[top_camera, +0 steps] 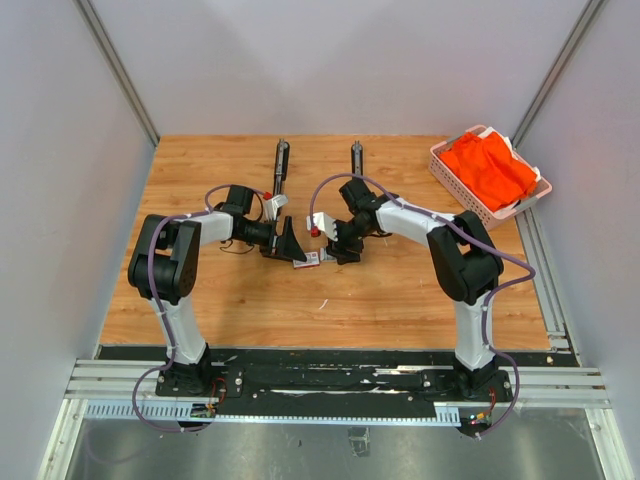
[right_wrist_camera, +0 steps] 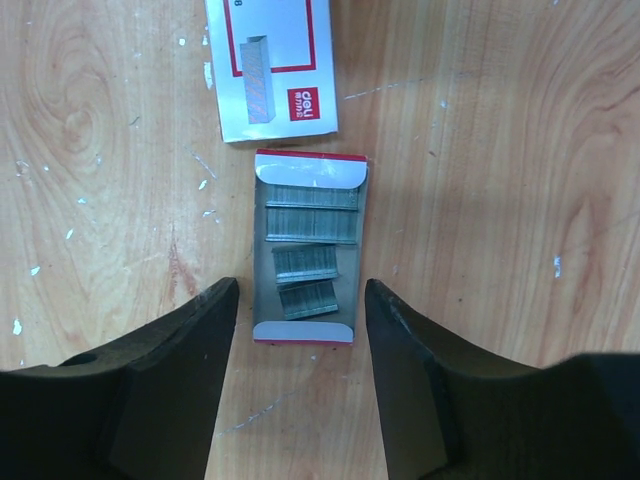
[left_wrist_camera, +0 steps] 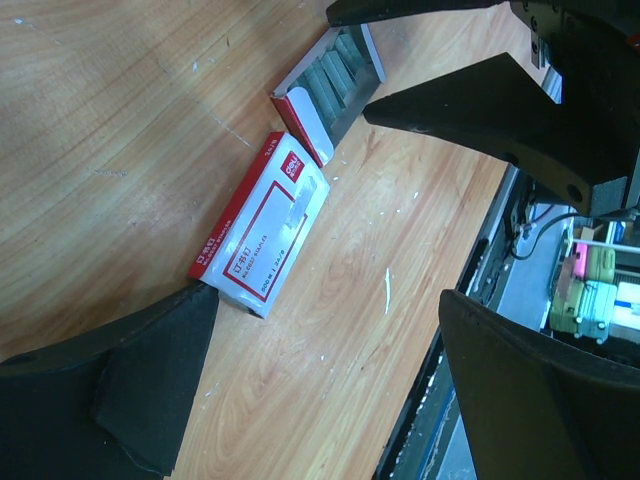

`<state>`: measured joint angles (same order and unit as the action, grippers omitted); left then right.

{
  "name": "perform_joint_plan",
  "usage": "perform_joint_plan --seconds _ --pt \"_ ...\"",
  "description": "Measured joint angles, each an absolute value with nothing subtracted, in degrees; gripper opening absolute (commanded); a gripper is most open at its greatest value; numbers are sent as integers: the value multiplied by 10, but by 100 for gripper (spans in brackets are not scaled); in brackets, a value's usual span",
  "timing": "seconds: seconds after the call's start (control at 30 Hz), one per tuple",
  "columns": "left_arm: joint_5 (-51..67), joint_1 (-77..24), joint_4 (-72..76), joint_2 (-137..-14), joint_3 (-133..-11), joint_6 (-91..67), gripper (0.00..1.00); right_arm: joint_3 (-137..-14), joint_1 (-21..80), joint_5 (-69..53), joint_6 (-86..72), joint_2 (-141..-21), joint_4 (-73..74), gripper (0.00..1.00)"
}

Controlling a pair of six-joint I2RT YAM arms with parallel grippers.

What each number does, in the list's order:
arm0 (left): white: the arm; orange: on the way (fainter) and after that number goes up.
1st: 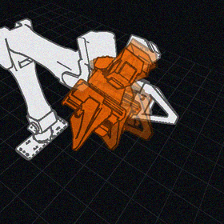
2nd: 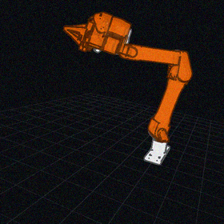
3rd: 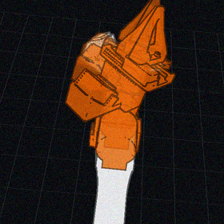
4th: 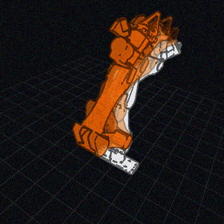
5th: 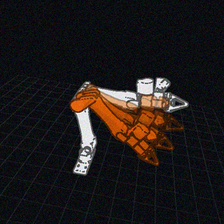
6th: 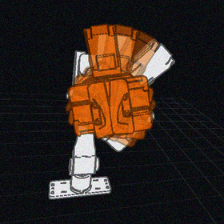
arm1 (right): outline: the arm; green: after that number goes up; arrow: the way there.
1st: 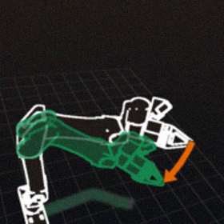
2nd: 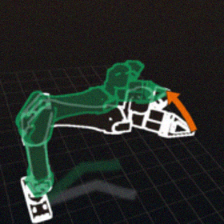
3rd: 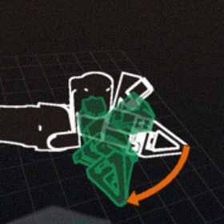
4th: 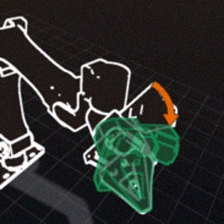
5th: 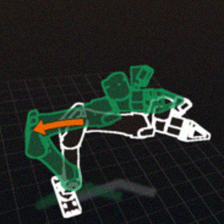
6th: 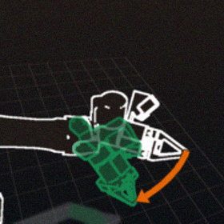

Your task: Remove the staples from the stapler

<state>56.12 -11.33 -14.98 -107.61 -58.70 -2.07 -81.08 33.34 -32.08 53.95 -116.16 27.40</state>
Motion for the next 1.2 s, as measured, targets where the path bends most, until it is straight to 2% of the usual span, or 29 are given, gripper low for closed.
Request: perform_joint_plan --seconds 0.23,1.2 --pt "565 -113 -147 -1078 -587 -22 98 -811 333 -327 542 -1162 285 45" --pt "565 -113 -136 -1079 -584 -29 98 -809 334 -336 556 -1162 288 44"
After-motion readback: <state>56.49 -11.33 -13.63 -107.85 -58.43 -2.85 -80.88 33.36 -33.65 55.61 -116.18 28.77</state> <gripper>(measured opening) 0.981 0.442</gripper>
